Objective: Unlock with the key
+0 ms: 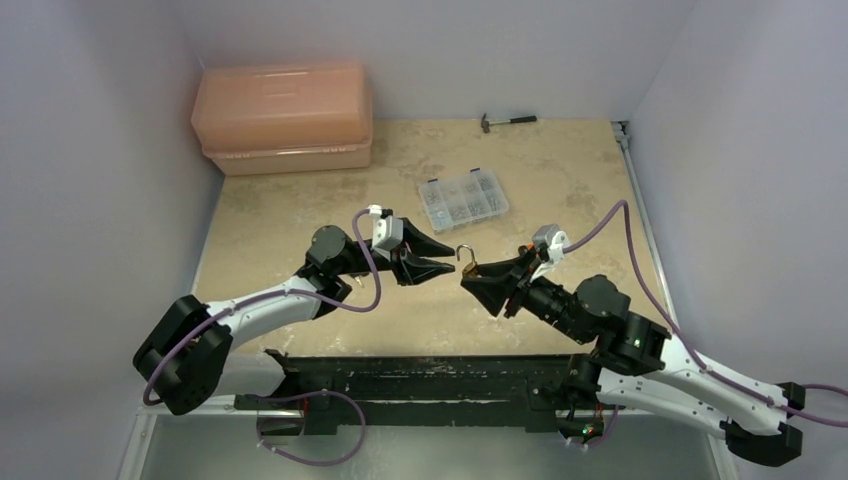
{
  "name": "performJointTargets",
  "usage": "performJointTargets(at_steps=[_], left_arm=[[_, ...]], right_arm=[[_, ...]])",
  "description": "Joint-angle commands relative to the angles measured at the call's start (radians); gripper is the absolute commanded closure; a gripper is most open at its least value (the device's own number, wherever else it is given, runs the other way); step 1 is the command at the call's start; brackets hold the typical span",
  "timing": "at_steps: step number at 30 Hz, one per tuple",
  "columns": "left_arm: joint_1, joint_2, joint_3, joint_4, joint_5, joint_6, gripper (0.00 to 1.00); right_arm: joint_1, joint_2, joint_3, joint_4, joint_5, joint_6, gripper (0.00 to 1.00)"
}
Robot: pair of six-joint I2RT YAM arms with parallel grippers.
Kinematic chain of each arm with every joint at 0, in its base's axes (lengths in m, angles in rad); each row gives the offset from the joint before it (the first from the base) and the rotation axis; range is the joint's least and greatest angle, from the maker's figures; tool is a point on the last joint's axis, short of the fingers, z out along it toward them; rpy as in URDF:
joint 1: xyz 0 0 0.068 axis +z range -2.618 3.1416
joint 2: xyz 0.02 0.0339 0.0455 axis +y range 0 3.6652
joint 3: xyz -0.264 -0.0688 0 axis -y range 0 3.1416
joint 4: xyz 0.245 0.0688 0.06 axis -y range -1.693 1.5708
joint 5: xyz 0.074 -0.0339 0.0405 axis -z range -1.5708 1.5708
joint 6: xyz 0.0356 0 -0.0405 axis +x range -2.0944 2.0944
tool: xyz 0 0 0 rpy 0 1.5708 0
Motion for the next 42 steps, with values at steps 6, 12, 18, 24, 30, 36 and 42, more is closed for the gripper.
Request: performJointTargets(at_steps=[6,12,18,24,30,36,42], left_arm=[[-0.002,-0.064,-0.001,0.012,0.013,0.057,0.74],[-0.004,-0.091,0.036,-0.19,0.025,0.195,0.83],[-0.013,-0.095,0.045,-0.256,0.035,0.24,0.86],[-0.018,-0.093,0.036,-0.208,0.052,0.213,0.86],[-0.031,-0.107,0.041,-0.256,0.078,0.253,0.88],[-0.035,-0.109,0.048,-0.3,0.064,0.293,0.89],[-0.036,-0.113,0.055,-0.333,0.04,0.34,0.89]], right_arm=[[-0.004,0.038,0.062,0.032,0.011,0.033,1.0],[-0.004,0.044,0.058,0.009,0.071,0.081,1.0],[-0.004,0.039,0.053,0.017,0.096,0.088,1.0],[-0.005,0.077,0.056,0.003,0.098,0.085,1.0],[-0.004,0.128,0.054,0.013,0.089,0.088,1.0],[-0.005,0.144,0.053,0.041,0.025,0.061,1.0],[-0.005,0.149,0.053,0.041,-0.06,0.035,1.0]])
